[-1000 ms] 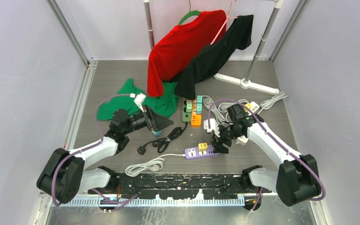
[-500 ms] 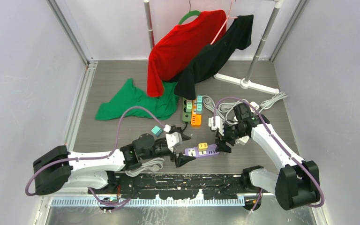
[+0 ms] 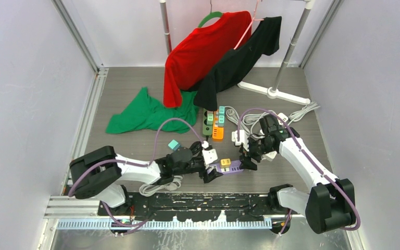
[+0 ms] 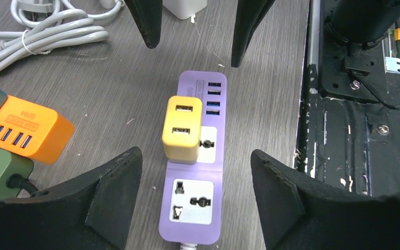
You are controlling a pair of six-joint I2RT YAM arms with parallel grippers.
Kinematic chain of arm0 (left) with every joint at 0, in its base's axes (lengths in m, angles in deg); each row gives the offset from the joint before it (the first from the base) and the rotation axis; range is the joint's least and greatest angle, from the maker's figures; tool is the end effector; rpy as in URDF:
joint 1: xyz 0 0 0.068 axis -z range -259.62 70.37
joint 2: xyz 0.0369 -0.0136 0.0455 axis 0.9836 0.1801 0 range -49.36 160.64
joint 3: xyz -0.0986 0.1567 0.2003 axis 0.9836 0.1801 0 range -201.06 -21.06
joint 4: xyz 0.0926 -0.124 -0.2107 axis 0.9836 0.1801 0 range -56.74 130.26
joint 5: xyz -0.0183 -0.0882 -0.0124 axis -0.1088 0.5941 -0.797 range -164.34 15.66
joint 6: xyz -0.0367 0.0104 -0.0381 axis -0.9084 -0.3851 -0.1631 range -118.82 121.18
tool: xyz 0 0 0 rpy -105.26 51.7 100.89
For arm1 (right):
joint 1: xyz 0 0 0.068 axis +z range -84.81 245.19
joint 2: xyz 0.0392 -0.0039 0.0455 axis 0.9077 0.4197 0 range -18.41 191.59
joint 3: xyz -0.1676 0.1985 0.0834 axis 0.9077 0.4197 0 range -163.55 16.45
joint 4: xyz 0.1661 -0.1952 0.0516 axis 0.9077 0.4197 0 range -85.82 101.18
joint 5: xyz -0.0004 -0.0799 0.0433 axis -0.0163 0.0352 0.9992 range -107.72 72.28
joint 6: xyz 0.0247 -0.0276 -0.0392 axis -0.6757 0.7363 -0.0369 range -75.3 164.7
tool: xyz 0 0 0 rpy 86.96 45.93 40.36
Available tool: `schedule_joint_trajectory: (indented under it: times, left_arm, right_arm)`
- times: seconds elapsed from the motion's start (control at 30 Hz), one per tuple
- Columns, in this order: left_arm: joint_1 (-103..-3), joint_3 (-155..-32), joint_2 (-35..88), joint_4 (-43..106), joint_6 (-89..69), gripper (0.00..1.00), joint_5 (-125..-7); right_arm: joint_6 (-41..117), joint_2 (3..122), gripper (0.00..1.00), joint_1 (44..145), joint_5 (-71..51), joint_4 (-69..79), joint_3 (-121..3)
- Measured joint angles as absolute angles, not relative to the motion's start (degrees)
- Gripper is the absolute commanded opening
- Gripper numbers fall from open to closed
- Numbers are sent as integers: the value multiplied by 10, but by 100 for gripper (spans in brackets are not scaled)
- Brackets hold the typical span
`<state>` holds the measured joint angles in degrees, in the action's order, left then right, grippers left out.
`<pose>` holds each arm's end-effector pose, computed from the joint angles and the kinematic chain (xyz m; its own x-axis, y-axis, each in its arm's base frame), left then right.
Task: Pull the plug off the socket
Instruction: Remove the plug from the socket.
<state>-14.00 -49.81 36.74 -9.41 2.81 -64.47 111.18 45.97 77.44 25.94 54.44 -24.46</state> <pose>0.1142 -0.2669 0.1753 -0.0772 0.2380 -0.9682 0.9684 0.2490 -0.0160 0.1729 0.0628 0.2133 -0.0603 -0.6920 -0.7194 -0.9968 0.0790 0.0076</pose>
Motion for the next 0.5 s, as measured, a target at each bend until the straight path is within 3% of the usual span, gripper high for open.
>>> schedule_joint_trajectory:
  times: [0.3,0.5]
  left_arm:
    - [-140,-491,412,-155,39,85,-651]
    - [-140,-437,416,-184,49,86,-662]
  right_arm:
    - [1141,460,78,776,307,556,-245]
    - [1148,465,76,810,342,541,-245]
